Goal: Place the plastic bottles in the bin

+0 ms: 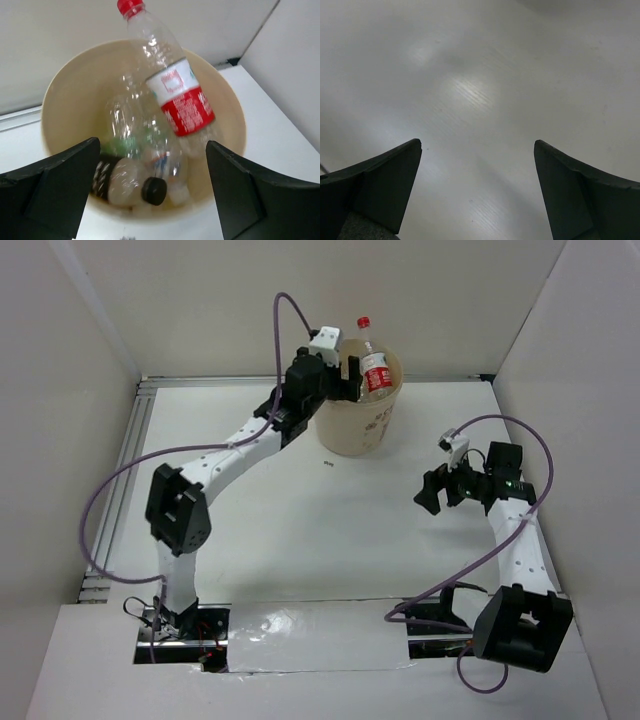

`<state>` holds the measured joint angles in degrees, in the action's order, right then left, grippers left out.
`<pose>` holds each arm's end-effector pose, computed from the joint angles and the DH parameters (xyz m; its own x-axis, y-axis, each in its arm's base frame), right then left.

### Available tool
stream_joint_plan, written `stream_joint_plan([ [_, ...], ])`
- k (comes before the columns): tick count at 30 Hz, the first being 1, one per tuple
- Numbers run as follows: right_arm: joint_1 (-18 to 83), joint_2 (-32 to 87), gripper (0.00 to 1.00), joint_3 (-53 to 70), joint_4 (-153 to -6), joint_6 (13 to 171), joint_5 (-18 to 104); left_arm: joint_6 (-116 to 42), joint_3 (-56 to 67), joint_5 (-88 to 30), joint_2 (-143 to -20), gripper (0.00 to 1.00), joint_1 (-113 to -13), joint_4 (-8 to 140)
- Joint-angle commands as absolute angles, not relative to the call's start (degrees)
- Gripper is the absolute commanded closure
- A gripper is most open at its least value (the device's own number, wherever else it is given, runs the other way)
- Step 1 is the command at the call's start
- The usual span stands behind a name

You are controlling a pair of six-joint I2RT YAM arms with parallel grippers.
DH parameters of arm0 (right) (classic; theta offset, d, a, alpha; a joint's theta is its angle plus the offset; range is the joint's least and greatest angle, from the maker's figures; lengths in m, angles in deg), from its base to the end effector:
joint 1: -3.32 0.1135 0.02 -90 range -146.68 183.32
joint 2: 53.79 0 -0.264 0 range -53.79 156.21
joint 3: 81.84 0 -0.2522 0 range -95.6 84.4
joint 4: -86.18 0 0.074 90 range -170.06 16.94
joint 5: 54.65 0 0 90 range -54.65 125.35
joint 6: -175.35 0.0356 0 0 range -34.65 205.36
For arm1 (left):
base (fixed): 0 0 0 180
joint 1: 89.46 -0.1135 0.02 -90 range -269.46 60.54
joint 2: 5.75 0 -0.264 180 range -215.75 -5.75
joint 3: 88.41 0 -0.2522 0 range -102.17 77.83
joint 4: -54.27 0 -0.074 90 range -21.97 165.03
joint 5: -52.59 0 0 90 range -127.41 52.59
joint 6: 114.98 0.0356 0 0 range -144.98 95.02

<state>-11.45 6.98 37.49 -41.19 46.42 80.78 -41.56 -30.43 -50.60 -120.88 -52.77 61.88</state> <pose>0.2030 -0.0273 0.2647 -0.4489 -0.3377 -0.8273 -0.6689 0.7409 0.0605 0.3987 -0.2869 0.3814 -0.1234 -0.2545 -0.9592 0.3793 0.8811 -0.2826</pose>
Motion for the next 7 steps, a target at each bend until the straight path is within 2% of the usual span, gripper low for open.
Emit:
stream_joint_plan([
  [1,-11.62,7.99,0.0,33.26,-51.65,63.68,67.76,-39.48,-21.87,-46.92,-106.32,0.0,-51.84,59.41],
  [2,-11.62,8.0,0.0,31.86,-52.2,64.86,65.78,-39.48,-18.53,-46.9,-100.03,0.0,-51.84,60.37],
  [3,-11.62,8.0,0.0,31.32,-53.51,67.4,61.67,-40.09,-7.01,-46.9,-93.53,0.0,-51.84,61.86],
  [4,-11.62,8.0,0.0,31.32,-53.52,67.42,60.15,-40.1,-6.89,-46.29,-93.46,0.0,-51.84,61.88],
  [5,-12.14,8.52,0.0,30.79,-54.39,68.82,59.01,-40.97,-2.54,-46.29,-86.59,0.0,-52.45,61.88],
  [7,-12.15,7.83,0.0,30.79,-56.4,69.7,57.33,-42.73,12.65,-47.6,-79.44,0.0,-53.6,60.39],
])
